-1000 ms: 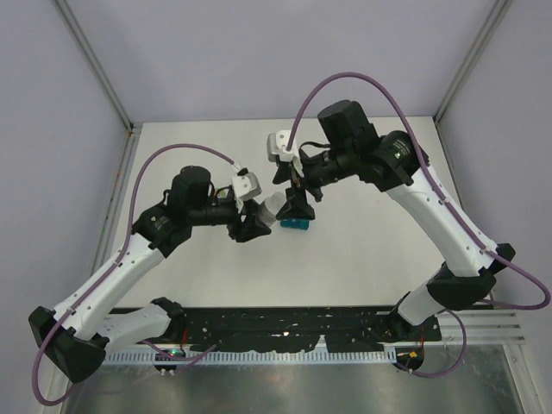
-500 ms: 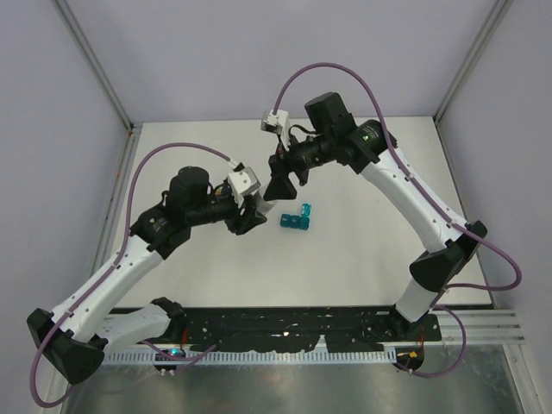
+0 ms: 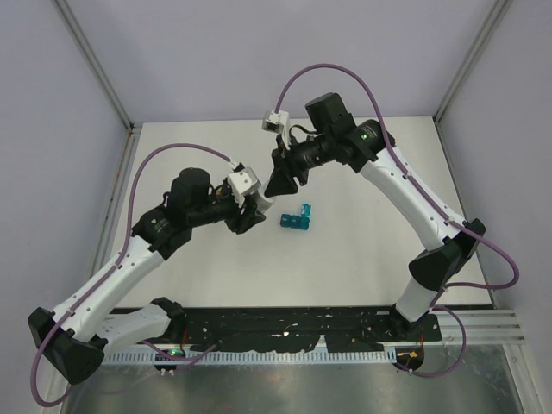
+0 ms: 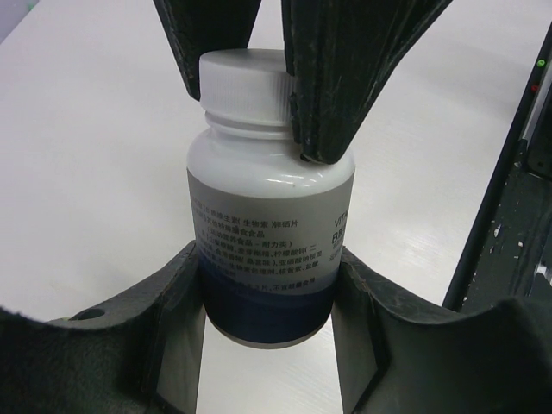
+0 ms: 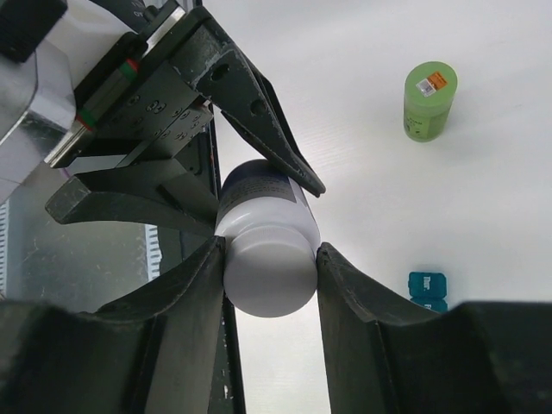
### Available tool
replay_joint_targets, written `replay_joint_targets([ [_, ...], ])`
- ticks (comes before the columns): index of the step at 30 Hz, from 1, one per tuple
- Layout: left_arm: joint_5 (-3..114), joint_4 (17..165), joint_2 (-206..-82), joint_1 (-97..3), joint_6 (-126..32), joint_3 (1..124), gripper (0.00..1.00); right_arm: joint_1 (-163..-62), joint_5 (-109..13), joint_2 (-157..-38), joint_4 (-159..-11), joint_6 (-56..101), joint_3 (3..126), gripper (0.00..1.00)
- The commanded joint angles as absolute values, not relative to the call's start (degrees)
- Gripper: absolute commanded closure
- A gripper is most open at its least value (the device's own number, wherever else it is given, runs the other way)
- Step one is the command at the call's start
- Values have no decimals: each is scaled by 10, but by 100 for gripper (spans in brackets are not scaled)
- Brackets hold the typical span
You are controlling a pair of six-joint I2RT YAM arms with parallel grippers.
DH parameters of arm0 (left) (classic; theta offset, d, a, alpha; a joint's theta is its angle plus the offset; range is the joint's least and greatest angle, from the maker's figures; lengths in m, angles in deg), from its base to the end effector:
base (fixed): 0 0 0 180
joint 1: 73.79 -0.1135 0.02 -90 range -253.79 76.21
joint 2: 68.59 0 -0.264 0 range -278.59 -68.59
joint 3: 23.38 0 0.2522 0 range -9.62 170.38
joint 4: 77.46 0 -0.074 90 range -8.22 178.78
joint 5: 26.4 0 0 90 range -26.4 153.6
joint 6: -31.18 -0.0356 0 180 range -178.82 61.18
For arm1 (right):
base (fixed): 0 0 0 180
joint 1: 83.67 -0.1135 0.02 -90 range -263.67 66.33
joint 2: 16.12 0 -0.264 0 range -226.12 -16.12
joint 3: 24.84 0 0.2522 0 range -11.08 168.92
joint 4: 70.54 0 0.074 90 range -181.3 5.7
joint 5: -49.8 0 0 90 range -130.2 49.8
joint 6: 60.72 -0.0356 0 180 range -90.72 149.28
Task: Sort the pills into containers
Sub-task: Unscrew the lid of the pill bottle.
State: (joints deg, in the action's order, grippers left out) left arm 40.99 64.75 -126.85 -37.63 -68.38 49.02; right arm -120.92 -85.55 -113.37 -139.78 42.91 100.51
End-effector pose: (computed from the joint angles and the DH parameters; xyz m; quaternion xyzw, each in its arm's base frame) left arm 0.1724 -0.1430 0.3568 0.4177 0.7146 -0.2831 0.4844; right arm 0.2636 0.2322 0.4290 -0.5049 0.6901 0.4217 0.3017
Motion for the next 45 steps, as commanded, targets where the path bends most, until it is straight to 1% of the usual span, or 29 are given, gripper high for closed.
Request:
replay_joint_targets([
  [1,380,693,-1260,-375,-682,484,100,-1206,-864,-1113,-1401,458,1009,72],
  [5,282,694,-1262,-378,-680,475,100,-1206,-870,-1105,-1425,520,1010,77],
  [9,146,701,-1263,-383,-665,461,100,-1206,-889,-1088,-1480,639,1011,78],
  [13,72,705,-1263,-383,-644,458,100,-1207,-891,-1066,-1525,751,1015,78],
  [16,32,703,-1265,-384,-632,463,100,-1206,-880,-1052,-1533,774,1010,78],
  [19,24,704,-1263,-384,-629,464,100,-1206,-871,-1051,-1539,777,1019,78],
  [24,47,707,-1262,-384,-640,456,100,-1206,-871,-1049,-1539,766,1019,78],
  [34,56,707,-1255,-383,-655,446,100,-1205,-835,-1051,-1495,695,1033,77],
  [45,48,716,-1259,-378,-648,443,100,-1205,-840,-1068,-1507,694,1056,76],
])
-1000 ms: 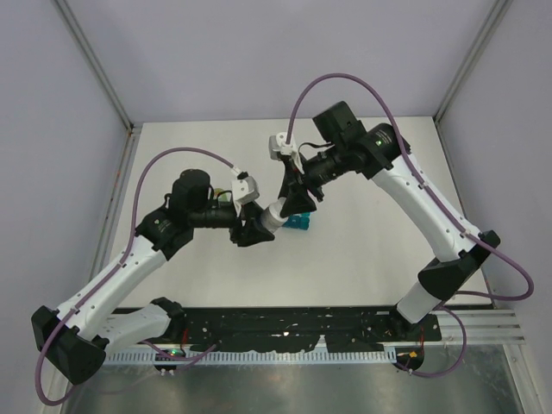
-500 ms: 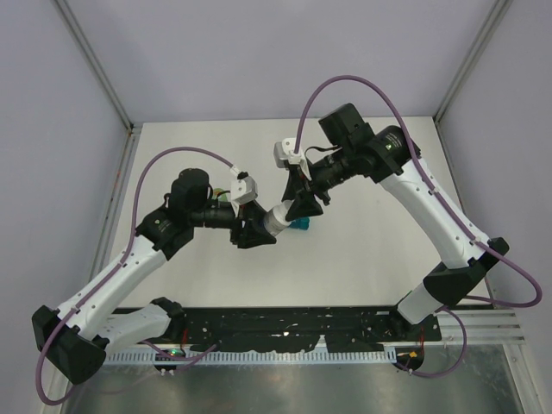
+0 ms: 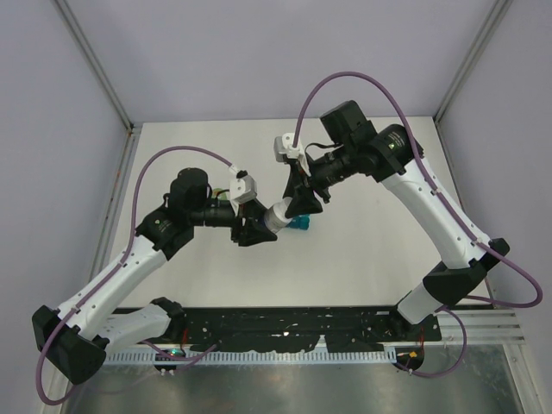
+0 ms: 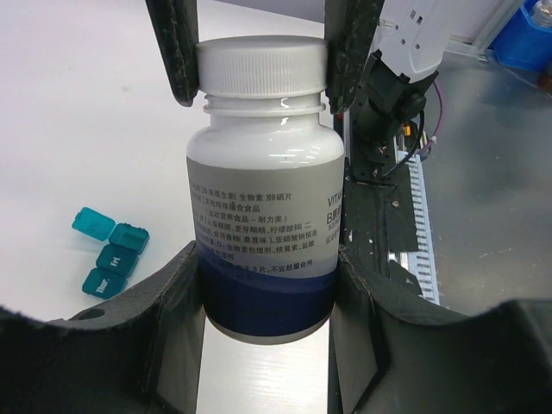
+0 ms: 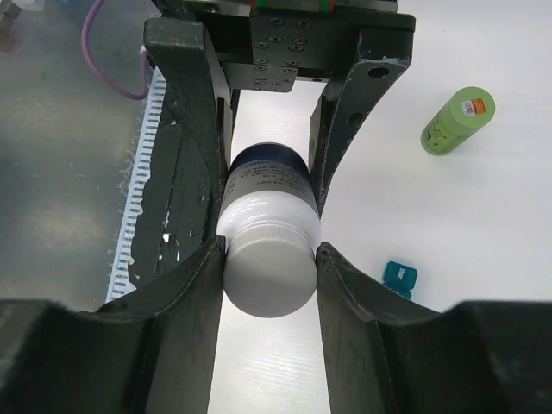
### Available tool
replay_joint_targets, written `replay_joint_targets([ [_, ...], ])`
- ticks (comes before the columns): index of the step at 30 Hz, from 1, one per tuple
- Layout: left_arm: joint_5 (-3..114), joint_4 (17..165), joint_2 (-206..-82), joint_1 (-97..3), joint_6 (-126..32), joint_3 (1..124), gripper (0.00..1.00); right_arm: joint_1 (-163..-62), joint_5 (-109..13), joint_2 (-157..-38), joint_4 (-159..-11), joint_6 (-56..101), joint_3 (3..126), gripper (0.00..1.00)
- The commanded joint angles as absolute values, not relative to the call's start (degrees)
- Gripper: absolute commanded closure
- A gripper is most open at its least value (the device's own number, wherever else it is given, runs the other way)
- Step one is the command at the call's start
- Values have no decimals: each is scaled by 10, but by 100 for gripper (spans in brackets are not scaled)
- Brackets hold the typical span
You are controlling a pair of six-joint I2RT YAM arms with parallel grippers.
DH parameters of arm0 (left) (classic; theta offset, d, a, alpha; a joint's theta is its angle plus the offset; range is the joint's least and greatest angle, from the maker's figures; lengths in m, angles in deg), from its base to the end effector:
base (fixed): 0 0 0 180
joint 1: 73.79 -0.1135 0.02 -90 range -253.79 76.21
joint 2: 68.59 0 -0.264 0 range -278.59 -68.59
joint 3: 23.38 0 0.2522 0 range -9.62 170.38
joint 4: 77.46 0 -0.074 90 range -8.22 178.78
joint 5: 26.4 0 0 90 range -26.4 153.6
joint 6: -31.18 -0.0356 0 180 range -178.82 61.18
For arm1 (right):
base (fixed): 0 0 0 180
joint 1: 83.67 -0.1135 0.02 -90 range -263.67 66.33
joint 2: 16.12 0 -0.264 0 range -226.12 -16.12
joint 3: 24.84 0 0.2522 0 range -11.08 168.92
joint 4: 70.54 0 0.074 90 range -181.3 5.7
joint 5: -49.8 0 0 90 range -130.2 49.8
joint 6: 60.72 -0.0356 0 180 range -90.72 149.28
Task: Sort the pills into containers
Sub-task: Unscrew the lid of the pill bottle.
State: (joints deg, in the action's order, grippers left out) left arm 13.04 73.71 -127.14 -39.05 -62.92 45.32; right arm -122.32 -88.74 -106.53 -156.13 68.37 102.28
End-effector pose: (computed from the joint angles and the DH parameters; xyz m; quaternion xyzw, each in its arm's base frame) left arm 0.1668 -0.1491 0.3522 0.4791 0.6101 -0.4739 0.4167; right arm 0.2084 0.2009 0.4547 -0.6480 0.5740 0.3836 0.3216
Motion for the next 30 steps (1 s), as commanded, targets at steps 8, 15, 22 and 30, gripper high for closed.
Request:
replay_joint_targets([
  [8,66,786,-1269,-378,-593,433,100,-1208,-845,-1070,-1473,651,1027,74],
  [15,59,808,-1272,-378,-558,440,100,-1209,-831,-1066,-1437,616,1001,63],
  [22,63,808,-1274,-378,-558,440,100,-1209,-839,-1064,-1420,600,986,70],
  [30,52,809,-1268,-378,-560,435,100,-1194,-868,-1064,-1412,588,986,63],
])
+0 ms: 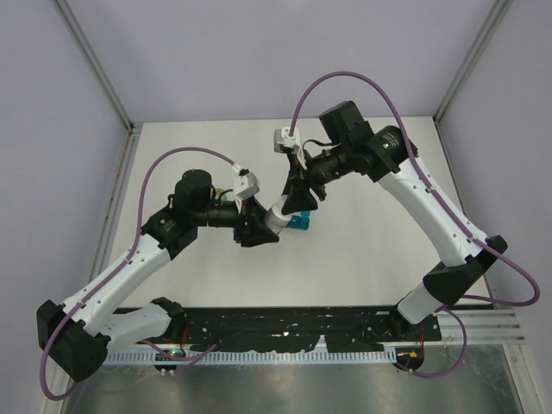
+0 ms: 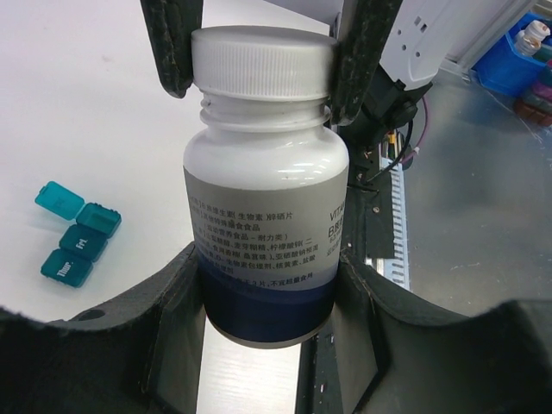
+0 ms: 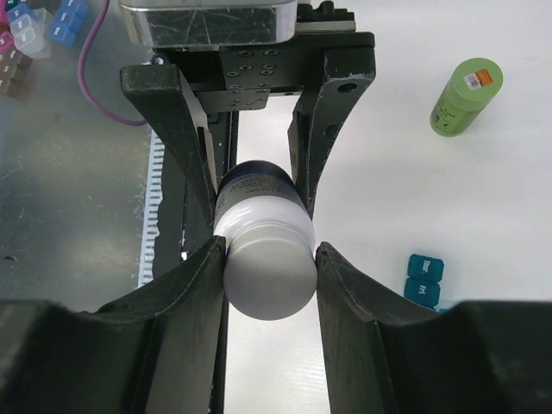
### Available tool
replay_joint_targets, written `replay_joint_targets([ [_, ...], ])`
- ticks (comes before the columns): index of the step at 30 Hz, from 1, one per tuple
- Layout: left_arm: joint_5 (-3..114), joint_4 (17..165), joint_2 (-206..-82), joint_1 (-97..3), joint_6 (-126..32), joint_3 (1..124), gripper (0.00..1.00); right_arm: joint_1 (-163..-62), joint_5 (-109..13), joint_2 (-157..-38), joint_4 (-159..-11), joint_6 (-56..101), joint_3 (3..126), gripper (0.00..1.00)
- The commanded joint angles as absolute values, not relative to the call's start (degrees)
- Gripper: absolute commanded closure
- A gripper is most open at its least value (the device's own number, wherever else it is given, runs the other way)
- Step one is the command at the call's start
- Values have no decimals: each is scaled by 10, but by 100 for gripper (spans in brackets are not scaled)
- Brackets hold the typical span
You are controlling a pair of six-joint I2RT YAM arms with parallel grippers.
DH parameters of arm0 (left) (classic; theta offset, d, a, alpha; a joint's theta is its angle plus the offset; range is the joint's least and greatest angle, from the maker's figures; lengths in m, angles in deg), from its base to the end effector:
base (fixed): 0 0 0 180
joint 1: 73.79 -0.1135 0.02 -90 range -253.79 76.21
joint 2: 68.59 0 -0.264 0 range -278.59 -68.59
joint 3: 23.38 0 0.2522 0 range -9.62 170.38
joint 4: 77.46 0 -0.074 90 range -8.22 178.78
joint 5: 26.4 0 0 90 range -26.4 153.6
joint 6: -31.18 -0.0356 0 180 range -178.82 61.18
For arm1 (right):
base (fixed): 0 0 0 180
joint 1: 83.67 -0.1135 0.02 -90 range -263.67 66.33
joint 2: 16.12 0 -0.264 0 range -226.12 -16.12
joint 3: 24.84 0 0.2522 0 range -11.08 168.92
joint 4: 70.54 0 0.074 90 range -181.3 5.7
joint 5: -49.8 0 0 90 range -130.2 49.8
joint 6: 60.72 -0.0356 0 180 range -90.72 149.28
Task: Sort the pills into containers
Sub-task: Unscrew the lid of the pill bottle.
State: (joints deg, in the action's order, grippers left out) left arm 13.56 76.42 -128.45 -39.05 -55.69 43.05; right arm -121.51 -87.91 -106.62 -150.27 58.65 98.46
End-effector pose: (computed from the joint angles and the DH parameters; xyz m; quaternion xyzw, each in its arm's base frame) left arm 0.1728 -0.1531 0.3382 0.4363 0.6458 -0.4964 0.3823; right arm 0.2217 0.2056 0.4426 -0.5945 0.6264 0.4000 0.3070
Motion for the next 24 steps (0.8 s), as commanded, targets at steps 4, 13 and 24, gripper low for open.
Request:
replay_joint_targets([
  [4,45,808,-1265,-381,-558,436,100,-1191,-877,-1059,-1419,618,979,60],
  [13,12,812,-1262,-384,-541,447,100,-1191,-902,-1053,-1460,726,976,57],
  [24,-13,809,-1255,-384,-539,444,100,-1193,-917,-1101,-1570,842,1069,56],
])
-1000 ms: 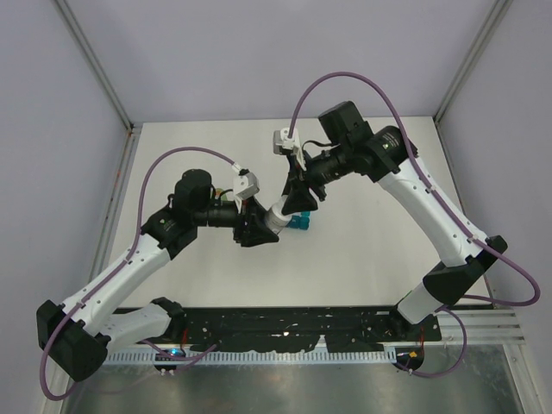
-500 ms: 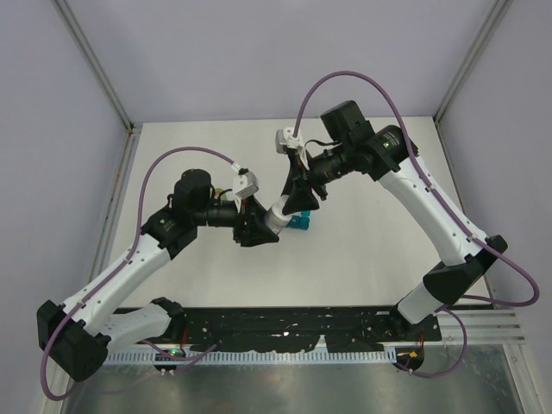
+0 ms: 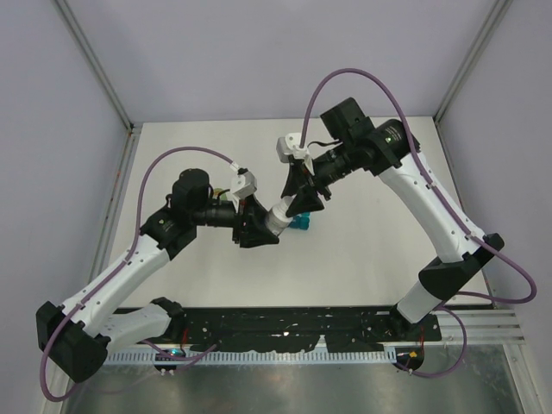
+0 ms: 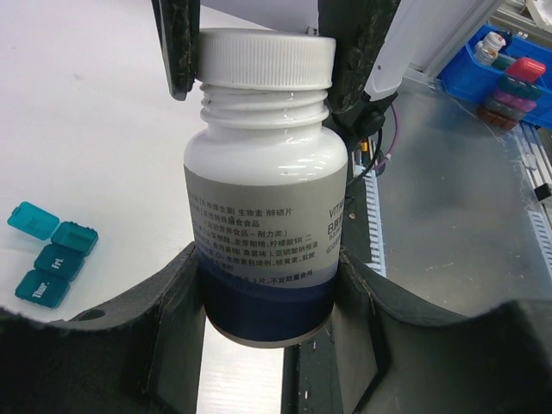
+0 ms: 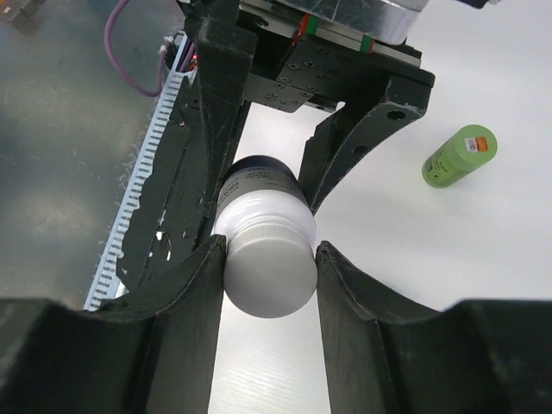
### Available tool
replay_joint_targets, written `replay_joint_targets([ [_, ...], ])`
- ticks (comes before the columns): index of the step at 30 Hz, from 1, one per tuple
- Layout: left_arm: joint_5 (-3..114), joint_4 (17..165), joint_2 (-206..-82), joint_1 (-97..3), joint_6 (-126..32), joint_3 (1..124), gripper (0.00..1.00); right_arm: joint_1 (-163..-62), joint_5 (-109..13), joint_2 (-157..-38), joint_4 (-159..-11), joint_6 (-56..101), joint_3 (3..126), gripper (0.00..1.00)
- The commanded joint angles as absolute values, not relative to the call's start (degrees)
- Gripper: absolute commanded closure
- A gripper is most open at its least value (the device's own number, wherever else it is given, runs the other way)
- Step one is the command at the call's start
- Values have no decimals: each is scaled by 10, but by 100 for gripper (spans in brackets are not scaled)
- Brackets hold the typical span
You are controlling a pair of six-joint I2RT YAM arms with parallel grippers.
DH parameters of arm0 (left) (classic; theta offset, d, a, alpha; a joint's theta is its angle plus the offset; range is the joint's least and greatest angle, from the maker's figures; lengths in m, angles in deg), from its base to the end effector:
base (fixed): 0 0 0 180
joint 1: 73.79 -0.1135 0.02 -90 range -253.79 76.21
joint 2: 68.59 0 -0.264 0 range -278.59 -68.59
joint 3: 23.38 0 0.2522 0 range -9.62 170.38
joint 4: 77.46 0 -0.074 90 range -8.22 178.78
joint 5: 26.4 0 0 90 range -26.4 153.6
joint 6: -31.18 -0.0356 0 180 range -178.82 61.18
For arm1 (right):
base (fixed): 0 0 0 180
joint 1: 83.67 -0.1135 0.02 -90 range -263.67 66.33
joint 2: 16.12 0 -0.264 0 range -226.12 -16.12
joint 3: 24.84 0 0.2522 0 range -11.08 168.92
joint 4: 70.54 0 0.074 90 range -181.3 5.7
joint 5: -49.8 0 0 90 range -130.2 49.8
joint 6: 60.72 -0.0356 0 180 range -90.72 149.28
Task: Sort the pills into containers
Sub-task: Unscrew the lid of the pill bottle.
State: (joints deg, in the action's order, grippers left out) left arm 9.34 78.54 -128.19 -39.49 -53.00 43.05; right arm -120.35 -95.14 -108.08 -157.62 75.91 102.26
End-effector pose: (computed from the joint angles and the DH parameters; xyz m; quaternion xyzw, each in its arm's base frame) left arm 0.1716 -0.1520 0.3432 0.4386 0.6276 -0.5259 0.3704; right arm 0.2180 0.1987 0.4481 -0.6699 0.5267 0.4093 0.3260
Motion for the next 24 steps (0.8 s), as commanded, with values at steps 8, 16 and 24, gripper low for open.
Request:
replay_joint_targets([
  [8,-30,809,-1262,-382,-531,453,100,-1223,-878,-1094,-1570,887,1073,55],
  [16,-33,808,-1262,-382,-530,452,100,-1231,-863,-1103,-1569,906,1090,55],
  [24,-19,793,-1260,-383,-555,446,100,-1227,-859,-1107,-1571,888,1111,56],
])
